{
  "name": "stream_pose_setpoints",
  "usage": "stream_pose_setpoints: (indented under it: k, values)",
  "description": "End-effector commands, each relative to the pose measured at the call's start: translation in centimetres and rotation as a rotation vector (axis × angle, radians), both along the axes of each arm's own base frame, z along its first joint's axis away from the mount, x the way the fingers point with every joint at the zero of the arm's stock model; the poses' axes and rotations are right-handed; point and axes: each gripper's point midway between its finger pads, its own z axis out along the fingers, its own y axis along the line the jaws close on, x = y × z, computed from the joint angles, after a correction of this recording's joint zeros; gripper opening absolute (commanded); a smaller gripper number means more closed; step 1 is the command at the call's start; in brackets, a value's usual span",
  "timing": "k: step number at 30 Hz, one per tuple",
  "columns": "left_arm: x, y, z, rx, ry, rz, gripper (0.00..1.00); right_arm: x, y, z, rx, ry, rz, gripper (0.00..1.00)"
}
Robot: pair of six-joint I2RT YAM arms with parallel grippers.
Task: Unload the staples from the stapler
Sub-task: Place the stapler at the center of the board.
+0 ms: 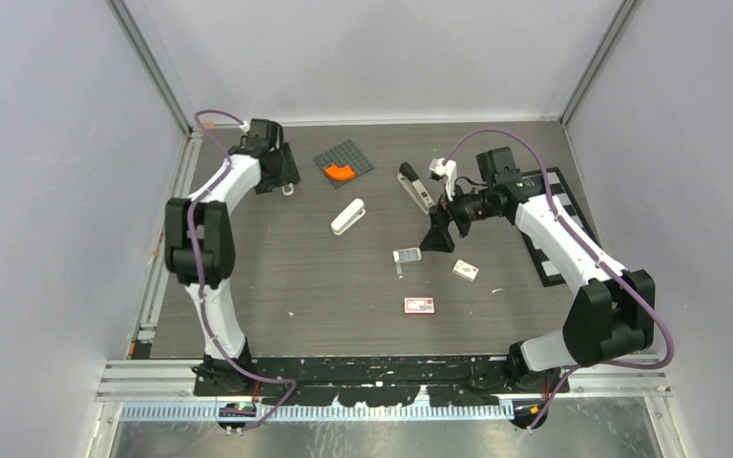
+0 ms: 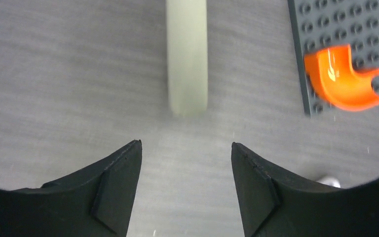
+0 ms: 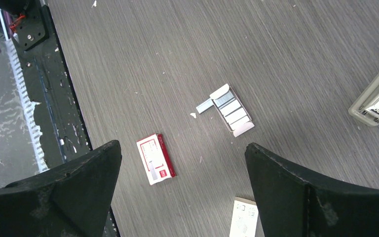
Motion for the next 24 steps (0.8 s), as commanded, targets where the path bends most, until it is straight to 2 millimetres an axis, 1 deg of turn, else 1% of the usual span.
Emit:
stream_pose_setpoints:
  k: [1,2,3,4,5,7,10,12,14,16,17,19,20,22,24]
  values:
    - [-1.2,0.2,11.1,-0.037,-0.375,-0.048,0.73,-0.3,0.0,2.3,0.031,-0.095,0.02,1.0]
    - [-2.3,0.3,11.7,-0.052,-0.425,-0.042,0.81,-0.3,-0.1,2.5,0.031,-0.11,0.021,1.0]
    - [-3.2,0.1,12.2,-0.084,-0.482,-0.037,0.91,-0.4,-0.1,2.7,0.032,-0.122,0.023,1.0]
    - [-4.3,-0.3,12.0,-0.128,-0.521,-0.041,0.98,-0.4,-0.2,2.9,0.034,-0.135,0.024,1.0]
    - [-5.1,-1.2,12.4,-0.199,-0.571,-0.065,1.0,-0.5,-0.2,3.0,0.037,-0.146,0.026,1.0]
    - [-6.9,-3.4,12.0,-0.371,-0.609,-0.117,1.0,-0.6,-0.2,3.1,0.042,-0.166,0.03,1.0]
    - [-9.3,-6.4,10.5,-0.586,-0.548,-0.165,0.99,-0.8,-0.2,3.2,0.061,-0.2,0.035,1.0]
    - [-10.9,-8.2,9.8,-0.724,-0.482,-0.193,0.97,-0.9,-0.3,3.4,0.076,-0.222,0.037,1.0]
    - [-12.3,-9.5,8.7,-0.803,-0.415,-0.19,0.93,-0.8,-0.4,3.7,0.08,-0.238,0.03,1.0]
    - [-13.6,-10.5,7.6,-0.813,-0.371,-0.175,0.92,-0.6,-0.6,3.8,0.078,-0.243,0.024,1.0]
    - [-14.7,-11.2,7.2,-0.805,-0.353,-0.18,0.91,-0.5,-0.7,3.8,0.077,-0.24,0.019,1.0]
    - [-15.9,-11.6,6.3,-0.75,-0.341,-0.151,0.9,-0.5,-0.7,3.7,0.078,-0.238,0.019,1.0]
    - [-16.6,-11.9,5.9,-0.725,-0.343,-0.151,0.86,-0.4,-0.7,3.6,0.079,-0.235,0.019,1.0]
    - [-17.6,-12.3,5.3,-0.673,-0.346,-0.145,0.71,-0.4,-0.7,3.5,0.078,-0.23,0.019,1.0]
    - [-18.5,-12.3,4.5,-0.634,-0.311,-0.128,0.62,-0.4,-0.7,3.3,0.077,-0.226,0.018,1.0]
